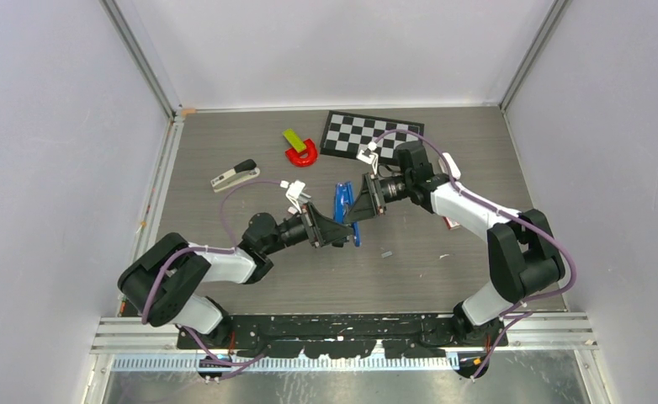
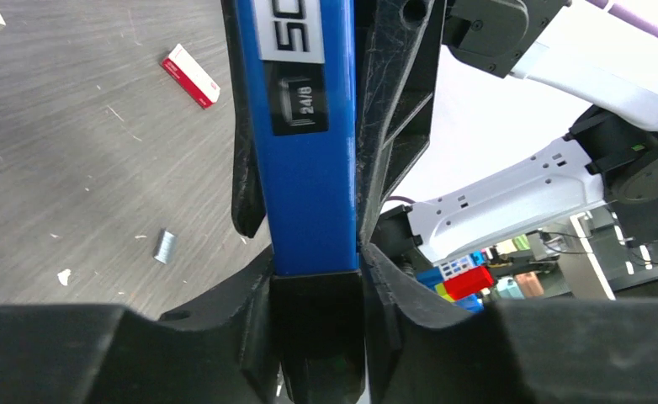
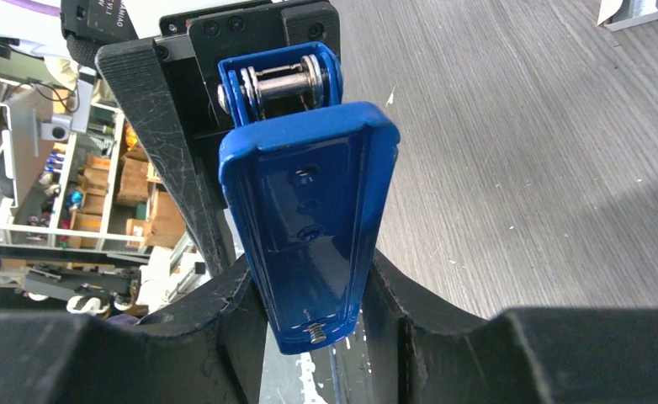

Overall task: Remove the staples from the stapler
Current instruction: Unload the staple at the center of the board.

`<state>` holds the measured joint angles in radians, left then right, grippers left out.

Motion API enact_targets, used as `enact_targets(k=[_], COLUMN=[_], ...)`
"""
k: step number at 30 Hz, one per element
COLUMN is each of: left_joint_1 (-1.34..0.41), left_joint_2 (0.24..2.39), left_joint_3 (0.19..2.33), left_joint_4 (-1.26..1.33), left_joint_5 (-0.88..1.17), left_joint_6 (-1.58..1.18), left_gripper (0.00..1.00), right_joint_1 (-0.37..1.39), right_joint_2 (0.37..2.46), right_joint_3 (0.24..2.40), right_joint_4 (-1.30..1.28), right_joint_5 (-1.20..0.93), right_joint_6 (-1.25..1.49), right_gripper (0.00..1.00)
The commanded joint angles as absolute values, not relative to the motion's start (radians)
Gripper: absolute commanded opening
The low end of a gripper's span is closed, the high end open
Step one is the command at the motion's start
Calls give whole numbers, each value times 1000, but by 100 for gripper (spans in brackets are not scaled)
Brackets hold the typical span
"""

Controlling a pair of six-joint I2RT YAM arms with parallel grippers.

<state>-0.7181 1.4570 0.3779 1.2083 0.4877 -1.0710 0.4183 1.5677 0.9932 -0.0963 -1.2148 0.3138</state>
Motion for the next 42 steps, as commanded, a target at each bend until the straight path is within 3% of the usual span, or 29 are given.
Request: enact_targets(k=[1,4,7,13,14,16,19,25,30,36,40,42], left_joint_1=[-733,-733,-733,-733,-733,-733,-734,-733,-735,-739,-739,-739], left_joint_2=[1438,1418,1385,1298,1283,1252,1217,1169,1176,1193,1196,1194], left_joint_3=[368,348,342,328,328,329,328,313,311,312,333,337], left_joint_4=[1402,1390,1336,1228,1212,1180,1129,1075,1056,1021,962,941], left_joint_5=[525,524,527,525,531,543,557,567,572,552,550,544], left_joint_6=[-1135,-1144,-1139,-1099,-1092,-1081,-1065,-1038,-1041,-1040,-1037,-1038], left_gripper=[26,9,0,0,1,23,40,53,54,43,4,0], right_joint_1=[436,436,434,435,435,435,435,434,433,424,423,423], right_joint_2=[1544,1553,1566,1558,1556,1552,1549,1538,1536,1541,1547,1550], right_joint_3=[980,965,947,943,942,933,922,920,915,914,913,911], right_joint_4=[82,136,206,217,223,257,293,300,321,325,327,327], right_joint_5=[-1230,-1223,-1219,-1205,-1203,-1199,-1198,-1199,-1200,-1201,-1198,-1198], right_joint_6=[394,440,501,519,525,553,580,583,598,601,602,599], right_gripper=[1,1,1,5,5,4,2,1,1,1,1,1])
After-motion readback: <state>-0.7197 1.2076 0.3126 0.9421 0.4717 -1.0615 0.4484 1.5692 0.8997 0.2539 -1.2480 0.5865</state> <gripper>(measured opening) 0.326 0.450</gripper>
